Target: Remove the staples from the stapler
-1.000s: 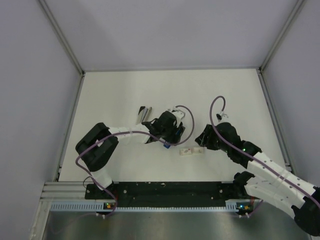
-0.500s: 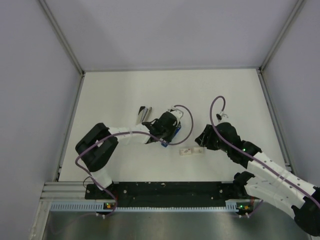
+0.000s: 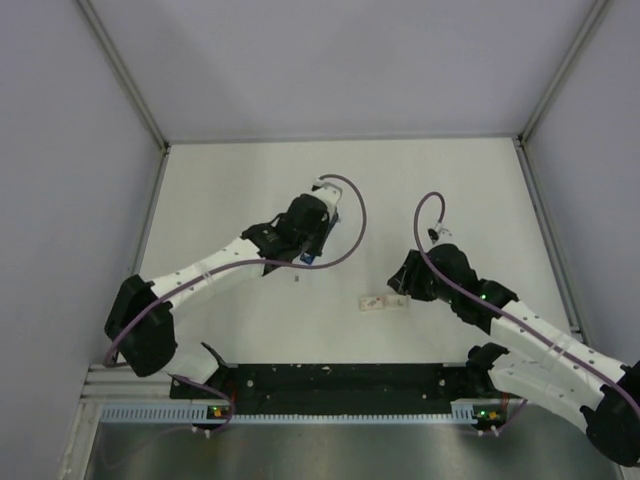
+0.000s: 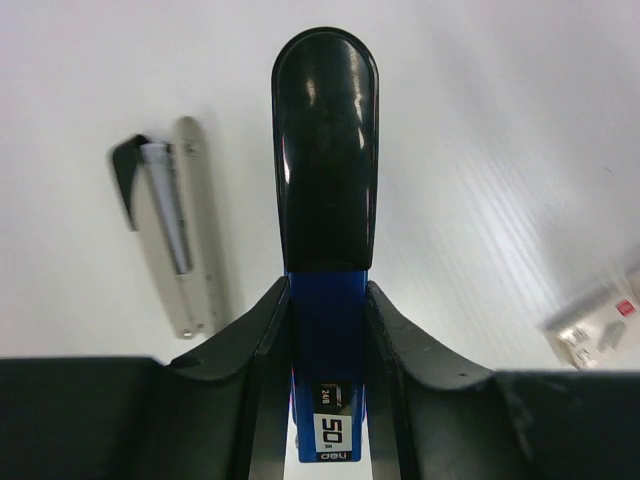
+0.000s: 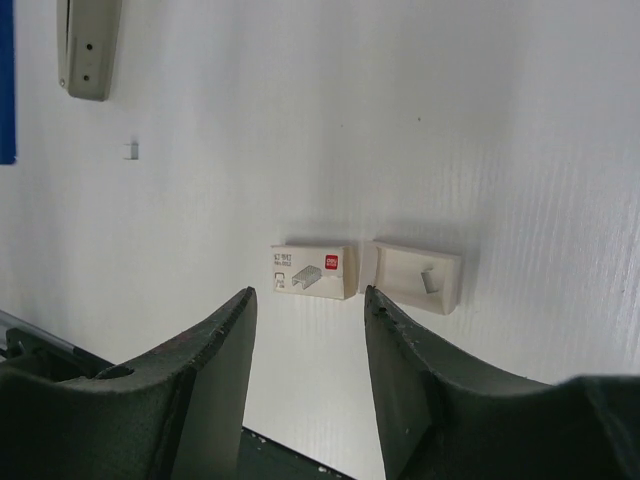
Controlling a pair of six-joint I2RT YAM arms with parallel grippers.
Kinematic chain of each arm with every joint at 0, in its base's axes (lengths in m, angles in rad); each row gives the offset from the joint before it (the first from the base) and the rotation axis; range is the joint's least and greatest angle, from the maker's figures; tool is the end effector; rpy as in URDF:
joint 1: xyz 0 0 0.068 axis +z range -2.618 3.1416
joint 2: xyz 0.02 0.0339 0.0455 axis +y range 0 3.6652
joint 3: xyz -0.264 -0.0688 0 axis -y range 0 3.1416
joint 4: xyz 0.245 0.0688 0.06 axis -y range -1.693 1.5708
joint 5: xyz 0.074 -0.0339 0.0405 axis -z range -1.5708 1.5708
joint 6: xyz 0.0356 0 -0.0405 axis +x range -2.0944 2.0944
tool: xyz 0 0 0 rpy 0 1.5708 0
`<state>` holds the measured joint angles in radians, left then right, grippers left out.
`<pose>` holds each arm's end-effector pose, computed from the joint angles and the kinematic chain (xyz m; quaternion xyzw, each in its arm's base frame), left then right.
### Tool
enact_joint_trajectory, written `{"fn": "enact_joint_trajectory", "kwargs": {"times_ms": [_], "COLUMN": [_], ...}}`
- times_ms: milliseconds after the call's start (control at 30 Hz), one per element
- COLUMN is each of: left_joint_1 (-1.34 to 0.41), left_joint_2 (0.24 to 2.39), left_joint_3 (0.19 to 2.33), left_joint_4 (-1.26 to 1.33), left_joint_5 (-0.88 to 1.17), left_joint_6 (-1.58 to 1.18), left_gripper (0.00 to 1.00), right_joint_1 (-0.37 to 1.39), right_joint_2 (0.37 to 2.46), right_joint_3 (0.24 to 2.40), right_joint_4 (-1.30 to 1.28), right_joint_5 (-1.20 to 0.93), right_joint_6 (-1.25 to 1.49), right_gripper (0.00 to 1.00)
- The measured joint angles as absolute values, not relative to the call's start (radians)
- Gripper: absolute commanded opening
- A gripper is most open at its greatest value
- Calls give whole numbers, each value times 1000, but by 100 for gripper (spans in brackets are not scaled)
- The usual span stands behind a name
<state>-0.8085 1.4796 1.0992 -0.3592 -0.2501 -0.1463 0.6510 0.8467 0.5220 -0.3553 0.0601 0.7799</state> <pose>0.2314 -0.2296 0.2680 0.2475 0.8748 -0.0827 0.4082 0.1458 0.1084 0.2211 0.0710 0.8993 0.2620 0.3428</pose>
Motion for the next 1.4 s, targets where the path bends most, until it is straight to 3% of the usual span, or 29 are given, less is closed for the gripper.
{"fn": "enact_joint_trajectory", "kwargs": {"times_ms": [200, 633, 800, 1000, 1200, 1300, 1400], "left_joint_1": [-620, -357, -322, -302, -298, -298, -298], "left_joint_2": [1399, 1438, 1532, 1603, 1674, 1690, 1690], "left_joint_3": [1098, 1098, 1085, 1048, 1039, 1039, 1040], "left_joint_4": [-372, -403, -397, -376, -336, -329, -315], "left_joint_5": [-307, -332, -335, -309, -289, -281, -277], "left_joint_6": [-125, -137, -142, -167, -197, -210, -215], "left_gripper": [0, 0, 0, 13, 13, 25, 50], "right_joint_1": [651, 651, 651, 651, 651, 651, 651], "right_joint_2": [871, 866, 827, 754, 729, 723, 722], "right_joint_3": [525, 525, 522, 510, 495, 484, 482], "right_joint_4": [-323, -297, -293, -301, -311, -316, -324], "right_joint_5": [40, 13, 9, 10, 6, 5, 5], "right_joint_6": [779, 777, 777, 776, 776, 774, 772], "right_gripper": [47, 47, 47, 47, 47, 48, 48]}}
